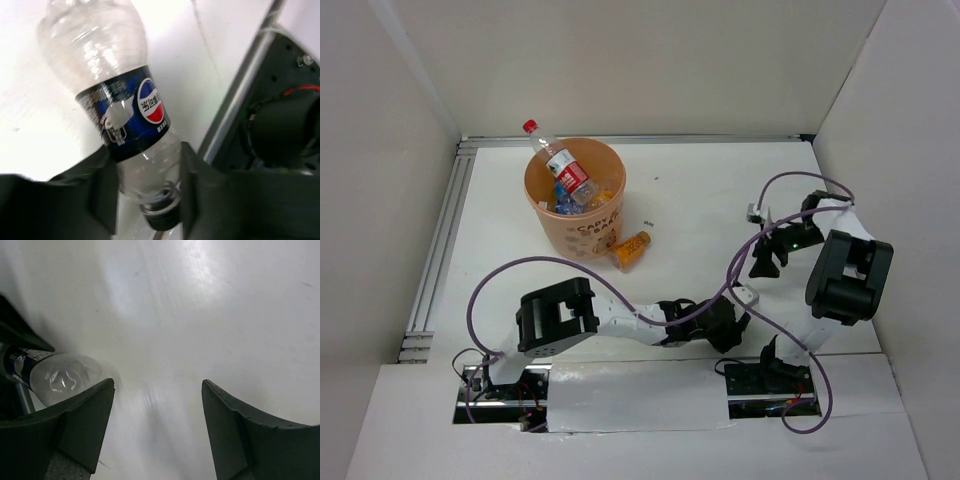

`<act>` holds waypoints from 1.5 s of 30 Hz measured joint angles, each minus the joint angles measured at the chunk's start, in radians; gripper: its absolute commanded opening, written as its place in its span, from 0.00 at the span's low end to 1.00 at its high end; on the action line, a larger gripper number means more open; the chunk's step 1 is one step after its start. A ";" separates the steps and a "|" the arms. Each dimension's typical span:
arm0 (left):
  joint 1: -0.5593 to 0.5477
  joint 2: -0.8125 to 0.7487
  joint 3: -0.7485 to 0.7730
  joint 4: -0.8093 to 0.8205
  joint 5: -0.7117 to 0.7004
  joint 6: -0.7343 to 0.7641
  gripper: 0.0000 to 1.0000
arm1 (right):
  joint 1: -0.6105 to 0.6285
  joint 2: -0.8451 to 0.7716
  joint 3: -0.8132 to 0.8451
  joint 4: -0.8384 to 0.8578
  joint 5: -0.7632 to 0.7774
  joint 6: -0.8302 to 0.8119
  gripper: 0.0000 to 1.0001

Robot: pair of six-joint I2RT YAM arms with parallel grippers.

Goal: Put the plastic bottles in the bin

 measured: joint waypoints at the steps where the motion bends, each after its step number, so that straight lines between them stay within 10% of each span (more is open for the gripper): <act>1: -0.003 0.000 0.009 -0.017 -0.027 -0.006 0.14 | -0.039 -0.006 0.006 0.012 -0.029 0.024 0.79; 6: -0.012 -0.027 -0.020 -0.053 -0.159 -0.008 0.00 | -0.130 -0.046 0.009 0.028 -0.114 0.107 1.00; 14: 0.025 -0.325 -0.107 -0.261 -0.328 0.134 0.00 | -0.145 -0.098 0.114 0.080 -0.255 0.239 1.00; 19: 0.164 -0.622 -0.046 -0.263 -0.400 0.236 0.00 | -0.063 -0.143 0.121 0.196 -0.283 0.309 0.56; 20: 0.213 -0.672 -0.027 -0.252 -0.414 0.259 0.00 | -0.019 -0.149 0.113 0.234 -0.274 0.328 0.29; 22: 0.313 -0.750 0.001 -0.240 -0.451 0.285 0.00 | 0.097 -0.161 0.089 0.317 -0.246 0.381 0.22; 31: 0.682 -0.757 0.022 -0.343 -0.477 0.303 0.00 | 0.510 -0.101 0.143 0.594 -0.032 0.605 0.79; 36: 0.723 -0.706 0.022 -0.433 -0.453 0.282 0.65 | 0.572 0.019 0.249 0.644 0.022 0.575 0.97; 40: 0.737 -0.698 0.022 -0.471 -0.443 0.261 0.94 | 0.611 0.043 0.240 0.637 0.028 0.446 1.00; 45: 0.742 -0.700 0.041 -0.500 -0.436 0.252 0.99 | 0.695 0.061 0.229 0.643 0.026 0.303 1.00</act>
